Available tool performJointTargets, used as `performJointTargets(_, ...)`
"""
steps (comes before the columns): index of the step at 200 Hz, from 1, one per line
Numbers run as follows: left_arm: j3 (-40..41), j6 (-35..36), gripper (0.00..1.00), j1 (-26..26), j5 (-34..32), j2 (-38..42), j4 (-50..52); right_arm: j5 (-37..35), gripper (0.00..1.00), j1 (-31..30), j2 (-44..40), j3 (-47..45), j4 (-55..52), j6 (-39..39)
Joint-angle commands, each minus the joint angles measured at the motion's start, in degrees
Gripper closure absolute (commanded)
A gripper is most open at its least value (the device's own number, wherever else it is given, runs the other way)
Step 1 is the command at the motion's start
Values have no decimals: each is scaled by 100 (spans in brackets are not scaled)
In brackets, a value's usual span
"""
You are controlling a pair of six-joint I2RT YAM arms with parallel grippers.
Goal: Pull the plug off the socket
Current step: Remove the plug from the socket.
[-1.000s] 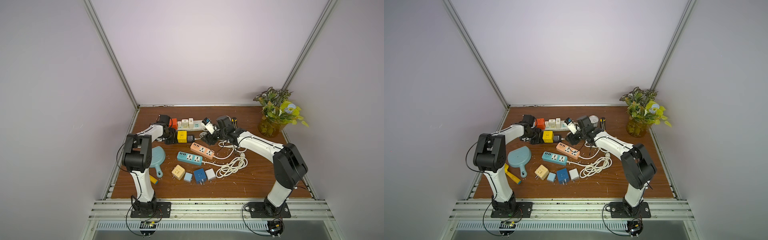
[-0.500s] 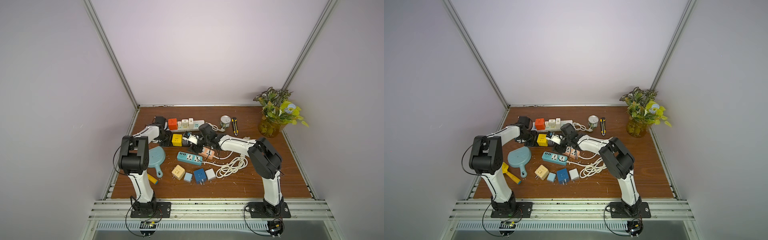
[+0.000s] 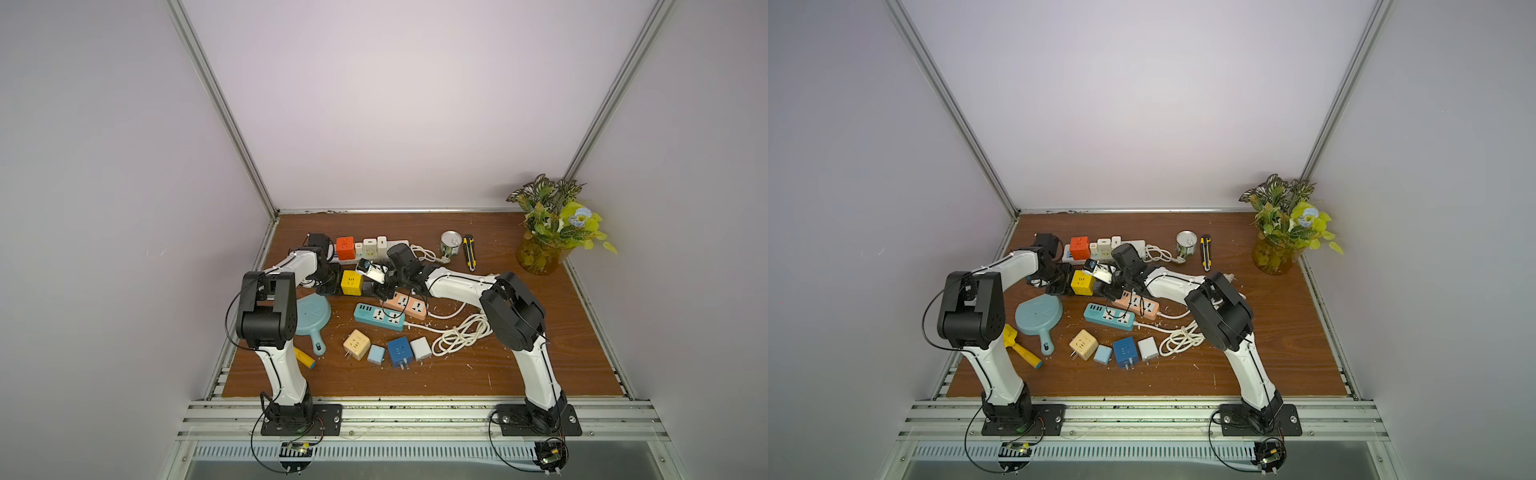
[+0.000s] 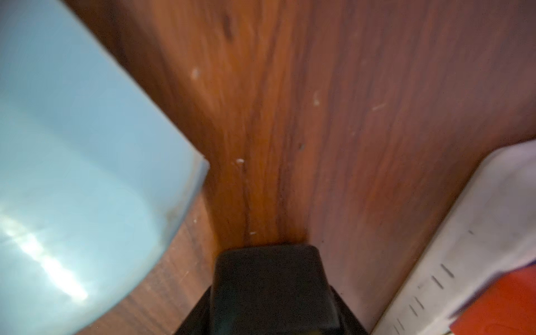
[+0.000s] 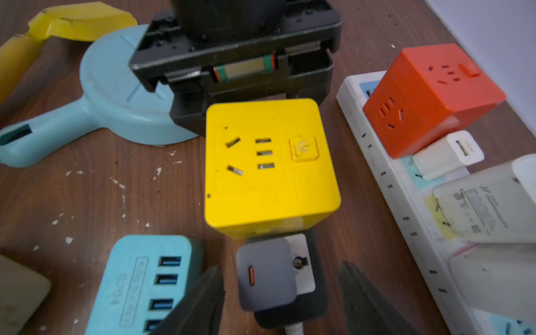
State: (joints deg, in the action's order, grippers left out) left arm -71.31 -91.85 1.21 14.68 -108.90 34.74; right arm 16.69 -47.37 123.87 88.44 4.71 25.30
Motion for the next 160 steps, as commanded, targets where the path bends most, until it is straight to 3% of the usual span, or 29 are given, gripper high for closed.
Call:
performJointTargets(1,269,313,82,-121,-832,-454,1043,119,37,-67,18,136,34,124)
performJointTargets(70,216,330,82,-121,-826,-516,1070,117,60,-96,198,170,-4,33)
performJointTargets(120,161,344,82,-120,-882,-566,1112,86,84,-128,88,207,-136,121)
performJointTargets(160,101,341,83,-120,-902,-647,1113,366,92,-106,-39,345,-379,119)
